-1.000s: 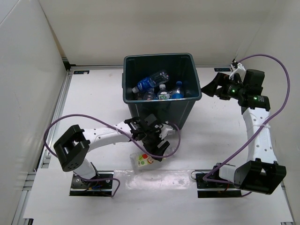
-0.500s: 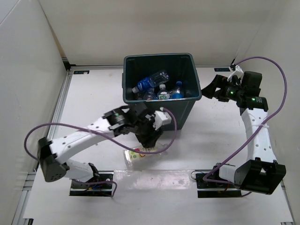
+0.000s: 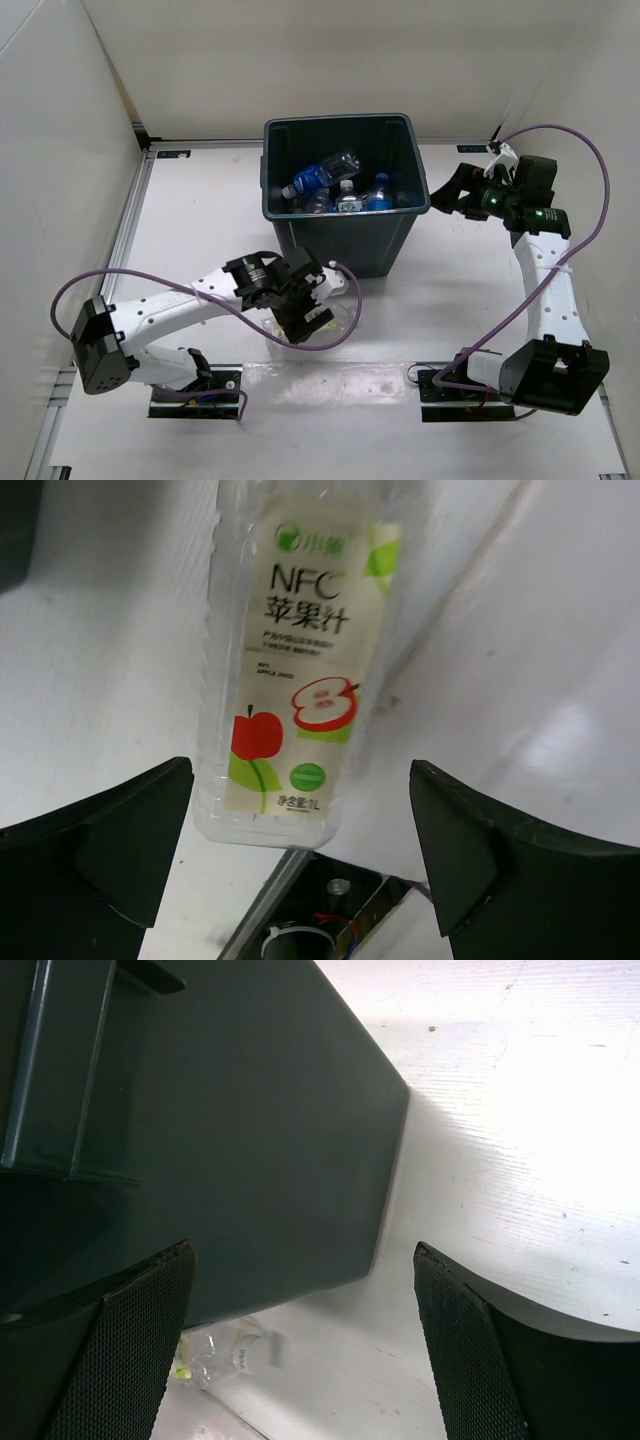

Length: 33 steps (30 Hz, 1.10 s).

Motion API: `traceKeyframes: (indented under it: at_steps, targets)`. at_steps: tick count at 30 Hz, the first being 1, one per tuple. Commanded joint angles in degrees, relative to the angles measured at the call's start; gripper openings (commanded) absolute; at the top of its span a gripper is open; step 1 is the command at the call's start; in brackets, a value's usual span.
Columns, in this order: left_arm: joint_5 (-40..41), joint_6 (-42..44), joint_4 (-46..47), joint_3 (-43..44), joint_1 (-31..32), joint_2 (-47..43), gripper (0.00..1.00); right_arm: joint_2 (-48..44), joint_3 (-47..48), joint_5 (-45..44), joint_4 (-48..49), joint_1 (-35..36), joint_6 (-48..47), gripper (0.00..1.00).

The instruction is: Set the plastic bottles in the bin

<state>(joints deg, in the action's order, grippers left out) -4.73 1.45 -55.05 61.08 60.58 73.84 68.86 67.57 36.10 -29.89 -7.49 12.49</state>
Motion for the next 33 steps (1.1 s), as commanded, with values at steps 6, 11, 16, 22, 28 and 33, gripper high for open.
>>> traceKeyframes:
  at_steps: [6,11,16,22,28,33]
  targets:
    - [6.7,-3.3,11.0,-7.0,0.2,4.3,1.00,-0.2,2.1,-0.7,-0.2,0.4,-2.5,0.90]
    - [5.3,-4.1,16.5,-7.7,0.5,8.5,1.00,-0.3,2.9,-0.9,-1.1,0.4,-3.3,0.90]
    - [2.3,-3.6,17.3,-5.3,1.9,16.7,1.00,0.0,3.3,-1.2,-1.9,0.1,-4.1,0.90]
    - [1.4,-3.1,14.7,-3.2,2.7,16.5,0.69,0.0,3.3,-1.6,-2.1,-0.2,-3.5,0.90]
    - [3.6,-1.9,4.7,3.0,2.8,6.8,0.47,0.5,2.3,-1.0,-1.1,-0.3,-2.7,0.90]
    - [2.1,1.2,-3.0,16.4,2.5,-5.2,0.45,1.5,2.0,-0.9,0.1,-0.3,-2.2,0.90]
